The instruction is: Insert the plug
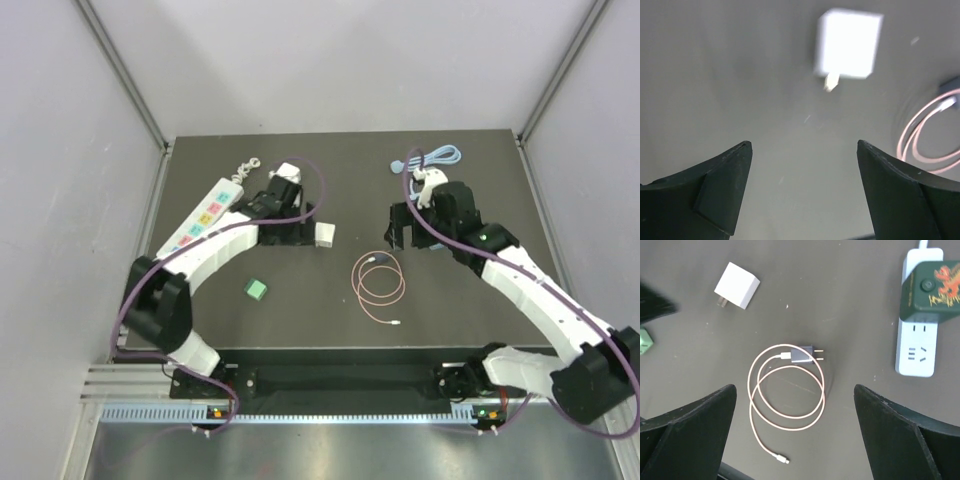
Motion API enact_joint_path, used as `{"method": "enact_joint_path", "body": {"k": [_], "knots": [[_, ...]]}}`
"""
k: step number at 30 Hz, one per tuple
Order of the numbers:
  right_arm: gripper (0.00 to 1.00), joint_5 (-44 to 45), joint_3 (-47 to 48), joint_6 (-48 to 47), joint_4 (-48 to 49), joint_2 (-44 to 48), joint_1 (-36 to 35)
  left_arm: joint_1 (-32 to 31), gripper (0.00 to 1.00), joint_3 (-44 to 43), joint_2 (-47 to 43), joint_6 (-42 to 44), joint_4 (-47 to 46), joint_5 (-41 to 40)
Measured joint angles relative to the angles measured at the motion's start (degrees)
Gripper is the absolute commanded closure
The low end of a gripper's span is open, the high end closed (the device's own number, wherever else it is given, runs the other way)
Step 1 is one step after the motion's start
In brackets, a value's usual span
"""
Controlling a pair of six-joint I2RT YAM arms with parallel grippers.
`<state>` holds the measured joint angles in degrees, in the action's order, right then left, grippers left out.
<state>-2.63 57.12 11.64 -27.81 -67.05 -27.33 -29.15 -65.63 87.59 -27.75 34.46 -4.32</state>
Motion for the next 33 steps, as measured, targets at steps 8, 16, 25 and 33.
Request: {"method": "enact_joint_path", "body": {"k": [8,16,25,33], "knots": [[0.0,0.9,-5.9,5.2,1.8,9.7,1.2,-5.2,0.11,-14.1,18.5,7.1,-3.6,-1.1],[0.0,0.5,-6.2,6.0,2.1,12.1,4.7,-7.6,0.11,-14.2,24.0,8.5,-3.8,-2.4],[0.0,-0.3,-6.2,6.2,2.1,12.0,4.8,-8.4,0.14,-16.3,27.9,10.4,-6.3,-7.0],[0.0,-0.9,-7.2,6.5,2.6,11.6,5.2,-8.4,0.9,-17.5,29.2,12.3,-8.8,-8.6]]}}
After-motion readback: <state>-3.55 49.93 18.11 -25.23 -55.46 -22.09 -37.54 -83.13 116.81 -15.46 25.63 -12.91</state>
